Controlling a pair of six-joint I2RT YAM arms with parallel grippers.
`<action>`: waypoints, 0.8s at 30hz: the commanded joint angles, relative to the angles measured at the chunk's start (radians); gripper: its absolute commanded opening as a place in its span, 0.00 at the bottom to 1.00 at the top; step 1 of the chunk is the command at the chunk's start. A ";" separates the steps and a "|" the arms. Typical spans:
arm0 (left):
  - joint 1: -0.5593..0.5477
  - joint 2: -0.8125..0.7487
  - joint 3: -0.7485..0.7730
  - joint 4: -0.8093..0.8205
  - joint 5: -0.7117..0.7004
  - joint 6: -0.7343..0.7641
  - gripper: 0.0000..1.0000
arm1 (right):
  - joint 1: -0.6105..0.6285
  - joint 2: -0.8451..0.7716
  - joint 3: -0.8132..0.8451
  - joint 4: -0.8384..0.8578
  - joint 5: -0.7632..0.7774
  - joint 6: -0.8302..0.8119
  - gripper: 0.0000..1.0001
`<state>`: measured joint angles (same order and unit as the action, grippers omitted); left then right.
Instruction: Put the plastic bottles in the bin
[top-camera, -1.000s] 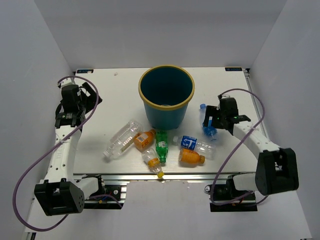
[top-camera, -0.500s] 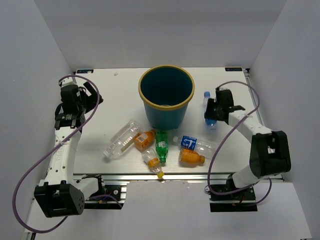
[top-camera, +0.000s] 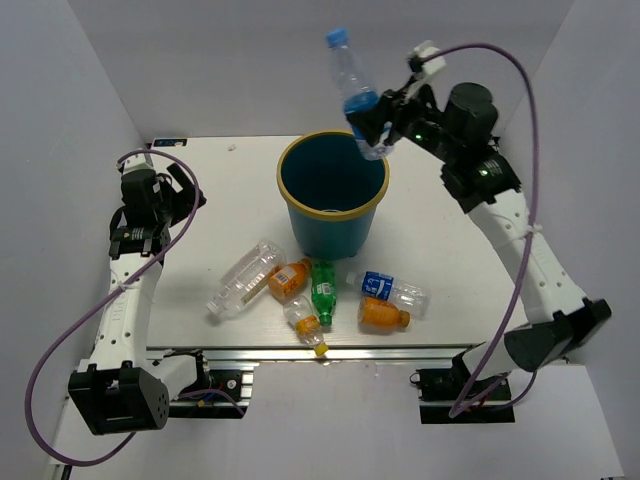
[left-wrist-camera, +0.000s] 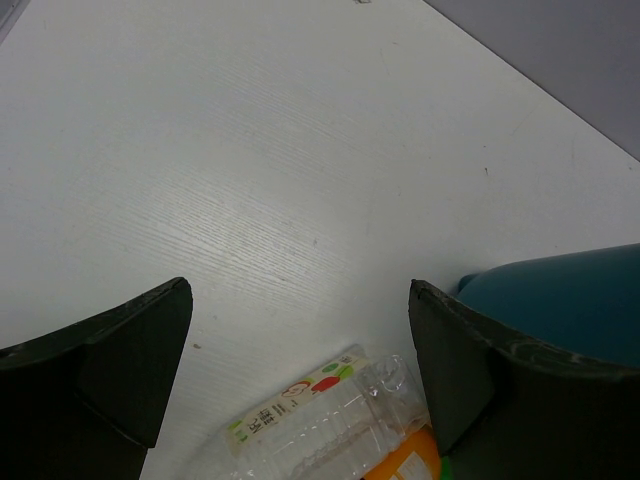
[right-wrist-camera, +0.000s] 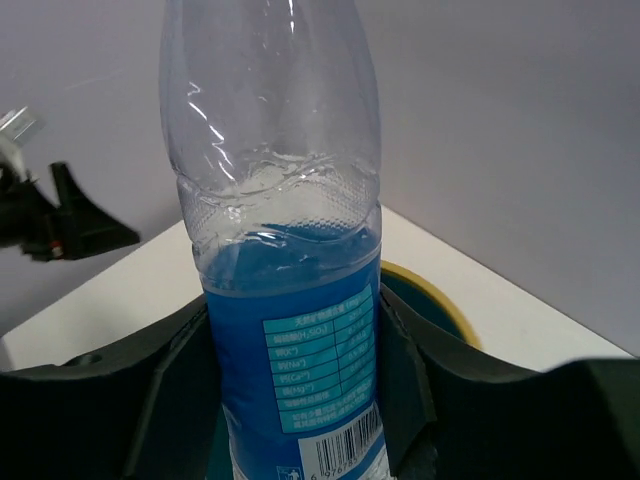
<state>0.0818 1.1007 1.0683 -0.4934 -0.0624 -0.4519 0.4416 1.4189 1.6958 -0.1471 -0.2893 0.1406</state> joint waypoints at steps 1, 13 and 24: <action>-0.002 -0.021 -0.001 -0.002 0.001 0.012 0.98 | 0.057 0.118 0.076 -0.083 -0.073 -0.061 0.58; -0.001 -0.016 -0.001 0.001 0.021 0.018 0.98 | 0.106 0.121 0.148 -0.282 0.076 -0.197 0.89; -0.002 -0.009 0.010 -0.008 0.036 0.018 0.98 | 0.105 -0.211 -0.338 -0.515 0.432 -0.038 0.89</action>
<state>0.0818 1.1015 1.0683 -0.4976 -0.0490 -0.4446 0.5453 1.2533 1.4666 -0.5575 0.0006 0.0219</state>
